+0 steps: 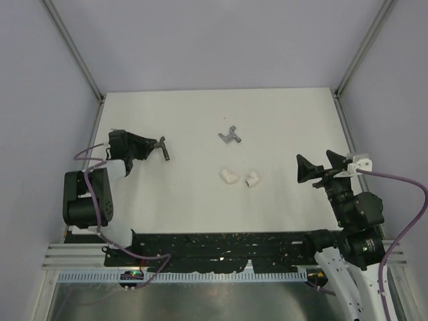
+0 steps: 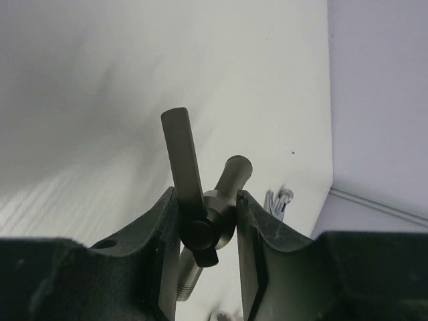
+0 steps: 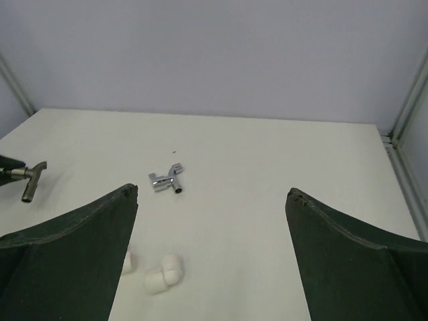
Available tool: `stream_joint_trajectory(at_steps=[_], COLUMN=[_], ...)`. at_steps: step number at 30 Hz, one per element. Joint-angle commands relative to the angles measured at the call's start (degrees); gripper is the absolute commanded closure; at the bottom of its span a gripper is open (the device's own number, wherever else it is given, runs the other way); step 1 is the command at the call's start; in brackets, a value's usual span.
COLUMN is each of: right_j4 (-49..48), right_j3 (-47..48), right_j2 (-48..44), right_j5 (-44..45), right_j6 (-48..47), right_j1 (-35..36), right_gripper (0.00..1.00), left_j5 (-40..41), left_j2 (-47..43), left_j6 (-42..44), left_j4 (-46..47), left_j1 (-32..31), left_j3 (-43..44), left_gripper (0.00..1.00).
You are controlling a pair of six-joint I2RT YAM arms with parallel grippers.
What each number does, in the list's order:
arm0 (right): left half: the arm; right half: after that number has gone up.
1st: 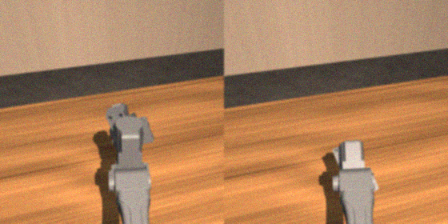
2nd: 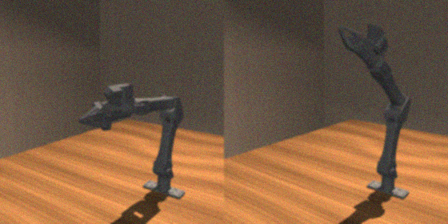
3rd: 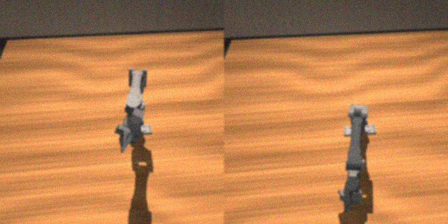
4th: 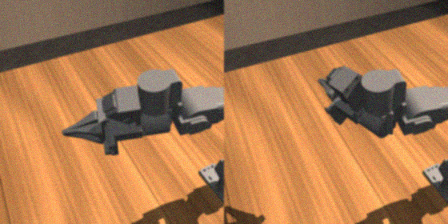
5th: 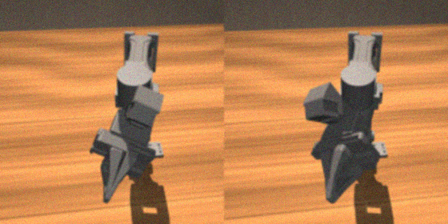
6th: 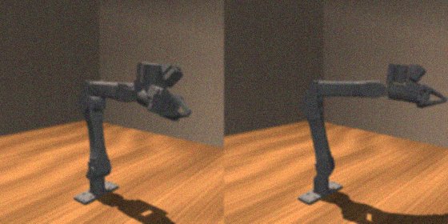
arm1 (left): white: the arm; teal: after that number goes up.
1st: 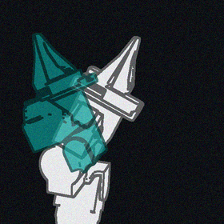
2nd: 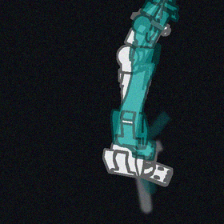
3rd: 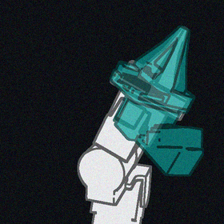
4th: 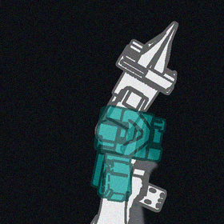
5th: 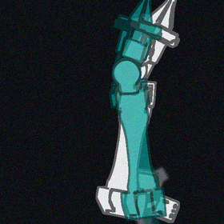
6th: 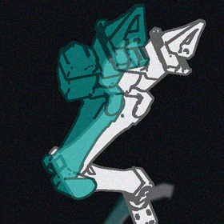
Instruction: Install the water faucets
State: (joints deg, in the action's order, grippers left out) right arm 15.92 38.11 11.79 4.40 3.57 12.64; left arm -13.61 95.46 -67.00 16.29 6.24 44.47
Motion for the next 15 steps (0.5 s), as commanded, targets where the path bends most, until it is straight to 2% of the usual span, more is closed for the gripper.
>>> stream_joint_trajectory(at_steps=[1, 7, 10, 11, 13, 15], right_j4=[2.36, -5.8, -13.87, -15.38, -21.17, -23.73], right_j3=[2.76, -0.31, -2.33, -2.77, -3.13, -3.21], right_j2=[6.21, 14.9, 20.36, 23.33, 27.64, 32.39], right_j5=[-15.29, -25.57, -28.48, -28.05, -23.58, -16.56], right_j6=[3.19, 11.89, 17.85, 18.74, 20.07, 19.72], right_j1=[0.19, 0.19, 1.93, 3.08, 11.3, 16.42], right_gripper=[0.04, 0.05, 0.05, 0.05, 0.05, 0.05], left_j5=[-5.02, -7.75, -7.58, -7.4, -6.44, -4.6], left_j2=[-9.57, -23.46, -30.05, -32.33, -36.29, -40.33], left_j6=[-1.37, -3.66, -4.36, -4.36, -4.63, -4.72], left_j4=[5.85, 5.42, 4.37, 3.4, 1.82, 0.41], left_j1=[0.18, -1.93, -5.09, -5.71, -9.48, -12.12], left_j3=[-4.47, -11.5, -13.88, -14.14, -14.67, -15.02], left_gripper=[1.0, 1.0, 1.0, 1.0, 1.0, 1.0])
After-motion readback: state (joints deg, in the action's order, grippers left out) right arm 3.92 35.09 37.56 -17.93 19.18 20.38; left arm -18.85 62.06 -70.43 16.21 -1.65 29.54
